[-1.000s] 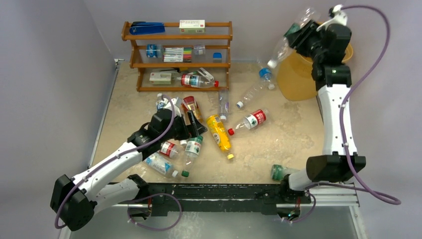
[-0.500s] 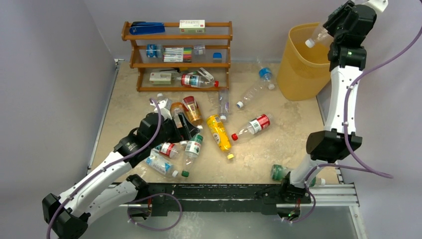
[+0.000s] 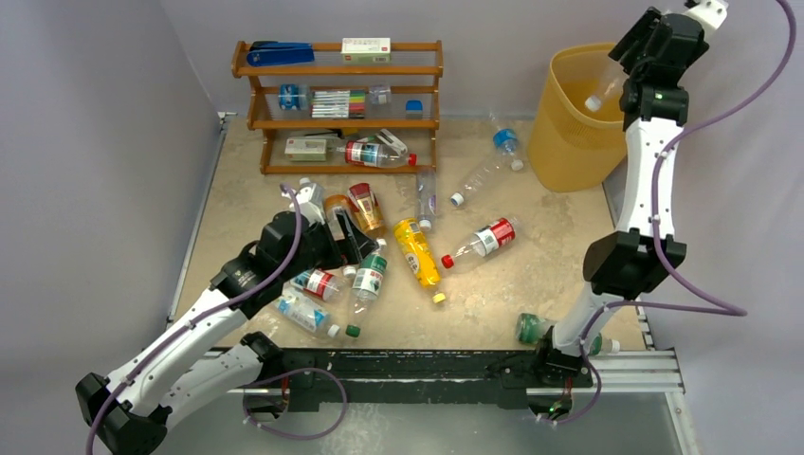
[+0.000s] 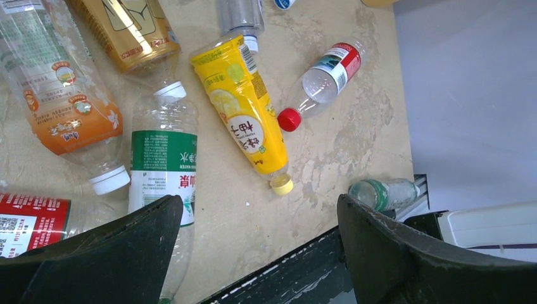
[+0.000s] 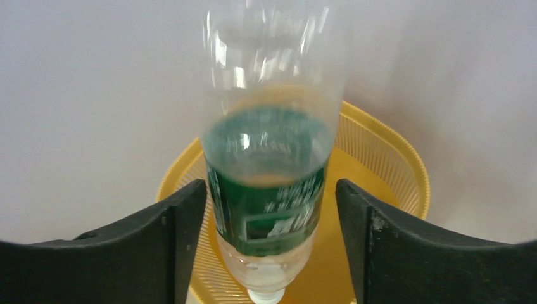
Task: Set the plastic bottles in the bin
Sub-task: Place the plastic bottle in the trash bin, then pick up the plastic bottle at the center of the board.
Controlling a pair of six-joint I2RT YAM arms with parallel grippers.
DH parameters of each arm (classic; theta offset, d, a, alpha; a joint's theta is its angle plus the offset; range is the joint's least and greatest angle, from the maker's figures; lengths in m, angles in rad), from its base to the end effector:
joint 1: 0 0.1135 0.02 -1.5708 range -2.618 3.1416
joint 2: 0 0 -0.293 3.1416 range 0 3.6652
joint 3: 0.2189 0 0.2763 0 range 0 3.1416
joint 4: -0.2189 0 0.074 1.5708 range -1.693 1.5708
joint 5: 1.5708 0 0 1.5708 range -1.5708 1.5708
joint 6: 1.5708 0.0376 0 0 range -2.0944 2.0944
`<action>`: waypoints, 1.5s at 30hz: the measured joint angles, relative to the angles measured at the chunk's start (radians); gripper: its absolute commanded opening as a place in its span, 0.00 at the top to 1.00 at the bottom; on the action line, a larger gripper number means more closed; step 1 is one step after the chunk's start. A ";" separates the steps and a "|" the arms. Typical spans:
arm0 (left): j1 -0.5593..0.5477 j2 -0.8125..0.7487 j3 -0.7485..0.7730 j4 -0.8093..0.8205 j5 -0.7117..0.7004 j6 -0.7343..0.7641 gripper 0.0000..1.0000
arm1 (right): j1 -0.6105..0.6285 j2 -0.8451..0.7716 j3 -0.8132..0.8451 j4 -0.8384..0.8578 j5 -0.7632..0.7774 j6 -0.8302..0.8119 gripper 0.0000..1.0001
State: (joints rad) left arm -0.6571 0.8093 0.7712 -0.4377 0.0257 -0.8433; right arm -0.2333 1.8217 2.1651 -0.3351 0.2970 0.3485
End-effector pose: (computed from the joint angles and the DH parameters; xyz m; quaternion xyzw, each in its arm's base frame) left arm 0.1489 -0.1161 0.3241 -0.0727 0.8507 -0.3629 0.3733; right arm 0.4221 -0.1116 0.5455 0.3004 0.6370 -0.0636 0.7071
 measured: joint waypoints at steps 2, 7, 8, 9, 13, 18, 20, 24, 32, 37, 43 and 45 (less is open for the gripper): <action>0.000 0.001 0.000 -0.002 0.003 0.002 0.08 | 0.000 0.012 0.000 -0.005 0.000 -0.004 0.16; 0.000 0.014 0.023 -0.024 0.003 0.028 0.08 | 0.000 0.021 -0.013 -0.026 -0.006 -0.004 0.12; 0.000 0.019 0.037 -0.035 0.003 0.037 0.08 | 0.001 0.014 -0.024 -0.027 -0.013 -0.002 0.10; 0.000 0.025 0.054 -0.048 0.000 0.044 0.08 | 0.003 0.003 -0.037 -0.030 -0.024 0.000 0.09; 0.000 0.034 0.115 -0.070 -0.004 0.062 0.08 | 0.027 -0.091 -0.130 -0.055 -0.054 0.004 0.00; 0.000 0.045 0.191 -0.089 -0.016 0.080 0.08 | 0.108 -0.307 -0.286 -0.074 -0.140 0.008 0.00; 0.000 0.064 0.220 -0.098 -0.029 0.089 0.08 | 0.142 -0.404 -0.352 -0.063 -0.198 0.013 0.00; 0.000 0.130 0.258 -0.101 -0.055 0.108 0.07 | 0.193 -0.560 -0.482 -0.015 -0.343 0.026 0.00; 0.000 0.312 0.311 -0.105 -0.066 0.121 0.07 | 0.200 -0.572 -0.570 0.005 -0.562 0.062 0.00; 0.000 0.463 0.402 -0.094 -0.031 0.126 0.07 | 0.200 -0.558 -0.586 -0.011 -0.630 0.069 0.00; 0.000 0.534 0.435 -0.079 0.067 0.121 0.07 | 0.200 -0.521 -0.585 -0.080 -0.689 0.078 0.00; -0.001 0.542 0.424 -0.035 0.129 0.101 0.07 | 0.200 -0.500 -0.576 -0.134 -0.702 0.078 0.00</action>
State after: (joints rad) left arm -0.6579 1.3510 1.1954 -0.4732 0.1543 -0.7418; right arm -0.0334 1.3212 1.5894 -0.4690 -0.4046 0.4267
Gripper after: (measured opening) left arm 0.922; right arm 0.998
